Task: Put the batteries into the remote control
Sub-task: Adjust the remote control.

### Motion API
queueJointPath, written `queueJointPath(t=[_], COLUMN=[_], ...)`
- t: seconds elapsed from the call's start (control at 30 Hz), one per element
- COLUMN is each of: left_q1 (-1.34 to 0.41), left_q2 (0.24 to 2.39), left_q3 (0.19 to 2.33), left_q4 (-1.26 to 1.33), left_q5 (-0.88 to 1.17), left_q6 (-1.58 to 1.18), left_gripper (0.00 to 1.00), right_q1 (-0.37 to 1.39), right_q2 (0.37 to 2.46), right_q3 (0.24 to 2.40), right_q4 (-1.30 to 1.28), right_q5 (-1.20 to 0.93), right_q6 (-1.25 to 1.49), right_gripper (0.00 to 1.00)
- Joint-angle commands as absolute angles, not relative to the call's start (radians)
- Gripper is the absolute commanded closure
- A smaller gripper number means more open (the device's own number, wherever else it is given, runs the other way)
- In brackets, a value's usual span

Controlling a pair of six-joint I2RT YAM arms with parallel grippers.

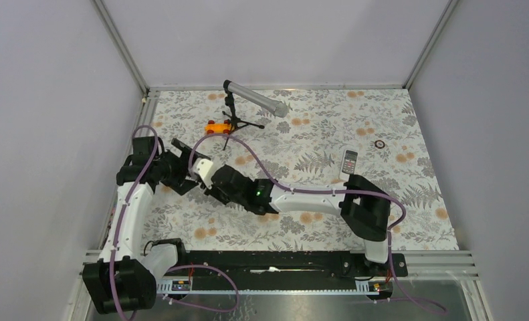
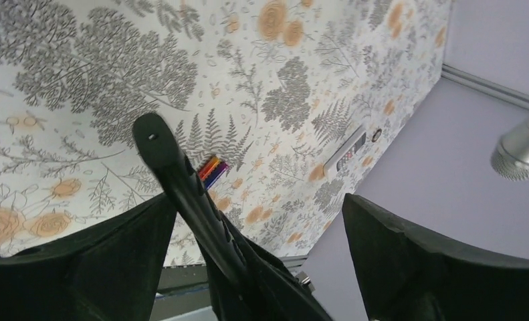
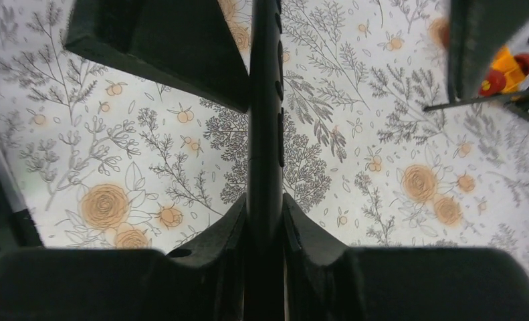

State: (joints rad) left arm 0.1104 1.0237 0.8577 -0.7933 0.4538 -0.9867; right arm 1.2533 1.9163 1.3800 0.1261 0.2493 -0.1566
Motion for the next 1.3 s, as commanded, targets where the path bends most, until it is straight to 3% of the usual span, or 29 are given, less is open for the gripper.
queueJointPath(t=[0.0,0.17,0.5,0.67,0.73,0.87,1.0,1.13,1.23,1.27], left_q1=[0.112,0.112,0.103,0.063,0.045,0.026,0.016,0.015,0.015,0.015], left_q2=[0.959,0.930,0.920,0.926,0.917,0.887,0.878,0.863,0.858,0.863], left_q3=[0.890,0.893,0.901,0.829,0.806,0.772,0.762,0.755,0.732,0.728], left_q4=[-0.671,-0.449,-0.096,0.297,0.374,0.449,0.493,0.510,0.572,0.600], left_q5=[0.501,0.692,0.917,0.928,0.918,0.881,0.860,0.845,0.824,0.823], left_q6=[-0.927,-0.914,-1.020,-1.293,-1.341,-1.379,-1.396,-1.397,-1.438,-1.451], left_gripper=[0.01,0.01,0.04,0.21,0.32,0.52,0.72,0.81,0.94,1.00], right_q1=[1.145,1.029,0.892,0.882,0.873,0.867,0.865,0.862,0.861,0.860], right_q2=[1.789,1.706,1.634,1.633,1.626,1.626,1.636,1.619,1.618,1.612], right_q3=[1.444,1.423,1.477,1.461,1.416,1.334,1.318,1.269,1.275,1.271], right_q4=[0.040,0.038,0.093,0.194,0.304,0.546,0.620,0.670,0.670,0.666], right_q5=[0.039,-0.234,-0.457,-0.511,-0.519,-0.520,-0.531,-0.527,-0.551,-0.553], right_q6=[0.101,0.354,0.878,1.063,1.145,1.311,1.391,1.427,1.407,1.393], right_gripper=[0.89,0.88,0.89,0.89,0.89,0.89,0.90,0.90,0.77,0.69])
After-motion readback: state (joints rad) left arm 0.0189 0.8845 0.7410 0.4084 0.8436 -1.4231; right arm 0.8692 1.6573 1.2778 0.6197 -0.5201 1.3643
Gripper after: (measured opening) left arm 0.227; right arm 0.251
